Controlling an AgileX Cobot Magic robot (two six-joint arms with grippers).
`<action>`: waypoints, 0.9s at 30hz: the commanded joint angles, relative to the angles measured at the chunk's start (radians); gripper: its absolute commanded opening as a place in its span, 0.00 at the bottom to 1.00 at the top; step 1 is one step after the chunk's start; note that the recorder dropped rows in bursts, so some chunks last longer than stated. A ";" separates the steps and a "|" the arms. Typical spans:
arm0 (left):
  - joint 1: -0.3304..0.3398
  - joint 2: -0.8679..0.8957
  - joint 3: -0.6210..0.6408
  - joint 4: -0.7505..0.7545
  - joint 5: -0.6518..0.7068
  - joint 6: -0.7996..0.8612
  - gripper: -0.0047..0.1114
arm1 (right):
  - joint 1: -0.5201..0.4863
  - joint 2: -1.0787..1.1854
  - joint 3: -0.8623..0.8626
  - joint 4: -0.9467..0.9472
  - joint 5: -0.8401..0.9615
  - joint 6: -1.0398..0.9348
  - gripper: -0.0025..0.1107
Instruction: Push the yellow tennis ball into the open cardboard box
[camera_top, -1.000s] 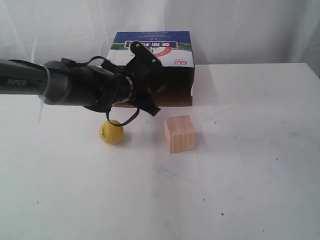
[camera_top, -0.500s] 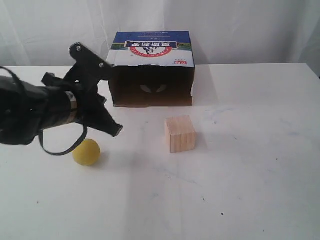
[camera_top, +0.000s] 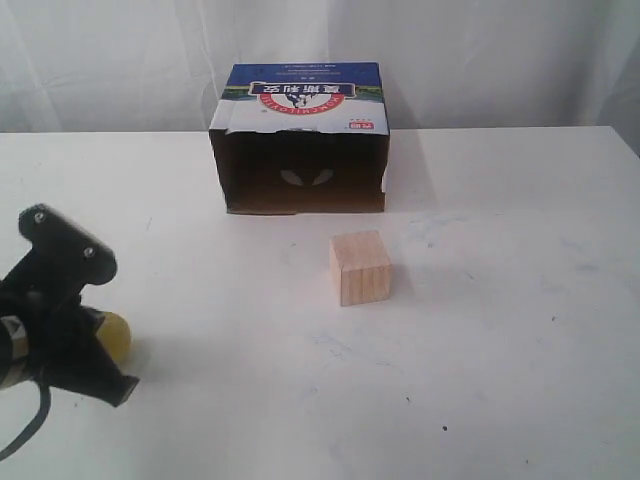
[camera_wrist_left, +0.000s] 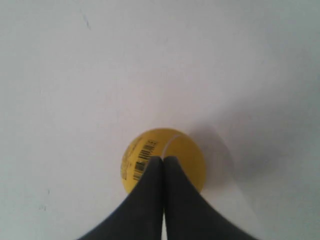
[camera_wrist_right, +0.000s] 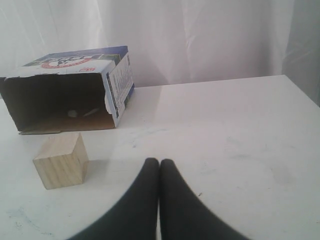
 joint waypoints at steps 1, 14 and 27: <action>0.049 -0.011 0.052 -0.029 0.070 -0.038 0.04 | -0.001 -0.007 0.004 -0.002 -0.007 -0.003 0.02; 0.097 0.081 0.057 -0.008 -0.044 -0.073 0.04 | -0.001 -0.007 0.004 -0.002 -0.007 -0.003 0.02; 0.093 0.087 -0.009 0.005 -0.083 -0.087 0.04 | -0.001 -0.007 0.004 -0.002 -0.007 -0.003 0.02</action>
